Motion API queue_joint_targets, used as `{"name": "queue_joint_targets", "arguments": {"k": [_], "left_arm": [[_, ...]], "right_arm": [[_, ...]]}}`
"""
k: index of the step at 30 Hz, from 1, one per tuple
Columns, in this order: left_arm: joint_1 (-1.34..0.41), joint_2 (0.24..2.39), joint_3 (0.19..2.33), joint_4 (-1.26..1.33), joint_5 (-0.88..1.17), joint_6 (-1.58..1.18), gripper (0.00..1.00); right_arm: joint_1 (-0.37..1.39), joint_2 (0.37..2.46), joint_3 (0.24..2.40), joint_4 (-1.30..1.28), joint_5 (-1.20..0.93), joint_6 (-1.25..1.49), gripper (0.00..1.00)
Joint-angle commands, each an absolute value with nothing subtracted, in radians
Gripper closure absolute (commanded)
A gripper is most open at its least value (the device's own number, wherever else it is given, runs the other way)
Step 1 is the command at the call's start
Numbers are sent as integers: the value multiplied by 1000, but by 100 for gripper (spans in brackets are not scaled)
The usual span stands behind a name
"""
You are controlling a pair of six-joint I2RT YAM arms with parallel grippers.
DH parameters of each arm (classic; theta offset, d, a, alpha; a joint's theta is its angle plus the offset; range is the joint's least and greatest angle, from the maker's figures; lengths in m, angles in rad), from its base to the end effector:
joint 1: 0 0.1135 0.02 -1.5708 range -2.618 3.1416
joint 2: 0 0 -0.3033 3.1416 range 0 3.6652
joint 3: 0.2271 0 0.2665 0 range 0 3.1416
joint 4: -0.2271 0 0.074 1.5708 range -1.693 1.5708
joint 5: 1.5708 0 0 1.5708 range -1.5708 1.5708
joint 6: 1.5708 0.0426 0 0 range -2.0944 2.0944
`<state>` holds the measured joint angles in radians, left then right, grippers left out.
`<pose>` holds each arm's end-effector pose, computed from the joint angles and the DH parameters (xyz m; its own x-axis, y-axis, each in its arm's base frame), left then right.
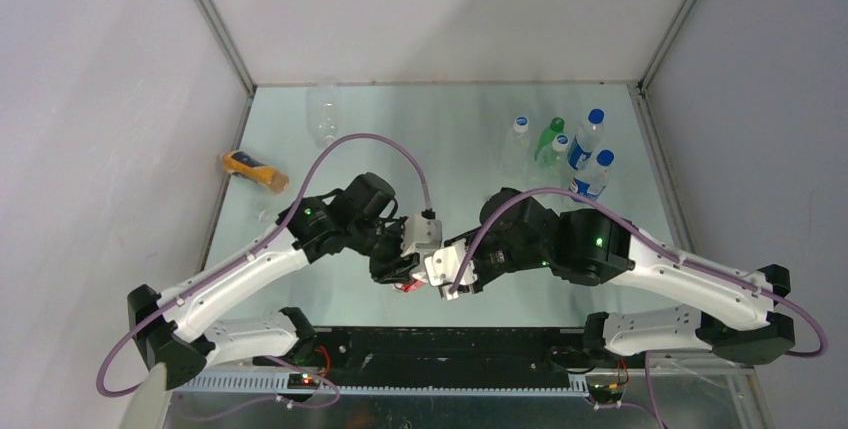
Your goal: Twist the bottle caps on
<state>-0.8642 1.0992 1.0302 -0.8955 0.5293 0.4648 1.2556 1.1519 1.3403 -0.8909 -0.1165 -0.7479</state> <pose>0.1190 -0.1725 0.3346 -0.0989 0.7118 -0.6954 0.9930 0.0252 -0.1155 0.0664 0.2195 0.4230 0.5141 -0.6024 -0.6106 -0.8487 -0.2539 -0.4640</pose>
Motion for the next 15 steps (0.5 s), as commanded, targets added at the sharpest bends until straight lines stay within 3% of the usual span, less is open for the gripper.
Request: {"name": "queue_joint_targets", "arguments": {"k": [1, 15], "left_arm": [[-872, 1094, 1097, -867, 600, 507, 81], [-872, 1120, 1126, -903, 604, 510, 82]], "right_arm": [[1258, 1146, 1345, -840, -97, -783, 87], [1257, 1182, 1344, -865, -125, -821, 87]]}}
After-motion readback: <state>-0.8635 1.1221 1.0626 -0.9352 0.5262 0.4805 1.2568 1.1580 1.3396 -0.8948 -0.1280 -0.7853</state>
